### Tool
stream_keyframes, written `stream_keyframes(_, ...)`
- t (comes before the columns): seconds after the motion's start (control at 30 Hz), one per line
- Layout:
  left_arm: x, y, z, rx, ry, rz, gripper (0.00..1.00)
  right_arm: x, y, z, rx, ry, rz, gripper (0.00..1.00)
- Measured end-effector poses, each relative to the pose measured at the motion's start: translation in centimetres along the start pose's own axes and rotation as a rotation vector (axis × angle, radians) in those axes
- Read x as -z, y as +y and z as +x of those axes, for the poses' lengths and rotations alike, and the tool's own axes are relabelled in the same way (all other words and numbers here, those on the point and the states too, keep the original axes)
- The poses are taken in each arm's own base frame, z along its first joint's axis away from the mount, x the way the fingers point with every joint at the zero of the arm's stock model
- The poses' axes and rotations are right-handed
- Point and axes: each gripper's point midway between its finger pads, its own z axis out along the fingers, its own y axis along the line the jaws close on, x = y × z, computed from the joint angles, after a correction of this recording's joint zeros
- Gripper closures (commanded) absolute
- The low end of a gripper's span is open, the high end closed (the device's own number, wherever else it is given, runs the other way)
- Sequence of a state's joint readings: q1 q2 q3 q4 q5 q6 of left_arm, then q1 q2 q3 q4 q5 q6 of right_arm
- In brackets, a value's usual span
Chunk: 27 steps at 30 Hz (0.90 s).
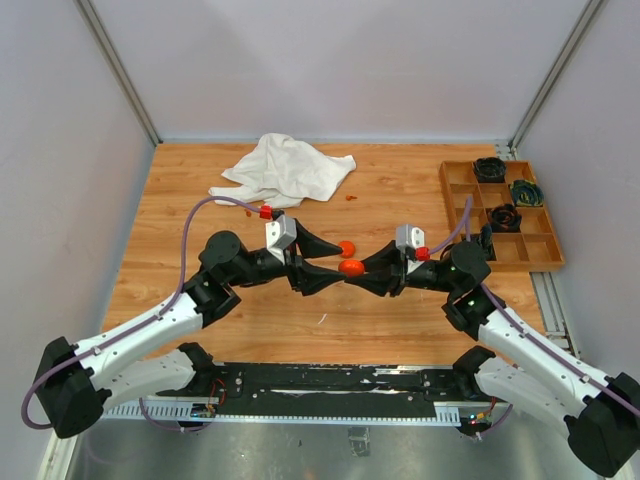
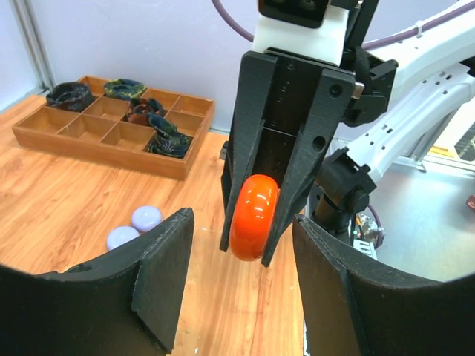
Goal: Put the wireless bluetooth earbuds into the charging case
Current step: Open the charging case.
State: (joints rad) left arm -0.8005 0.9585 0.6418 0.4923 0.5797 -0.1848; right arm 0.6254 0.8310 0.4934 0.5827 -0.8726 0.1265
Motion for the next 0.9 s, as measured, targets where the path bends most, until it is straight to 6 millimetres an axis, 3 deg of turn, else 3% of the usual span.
stream_keyframes(0.4,-0.5,1.2,1.7,0.045,0.052,-0.027,0.35,-0.1,0.2,0.0,-0.001,-0.003,-0.019,0.99)
stream_keyframes(0.67,-0.2,1.8,1.3,0.092,0.044,-0.052,0.35,-0.3,0.1,0.3,-0.006,0.002,-0.024,0.99)
stream_keyframes(0.9,0.2,2.6,-0.2,0.117,0.009,-0.085,0.35,-0.4,0.3,0.5,-0.009,0.006,-0.044,0.99)
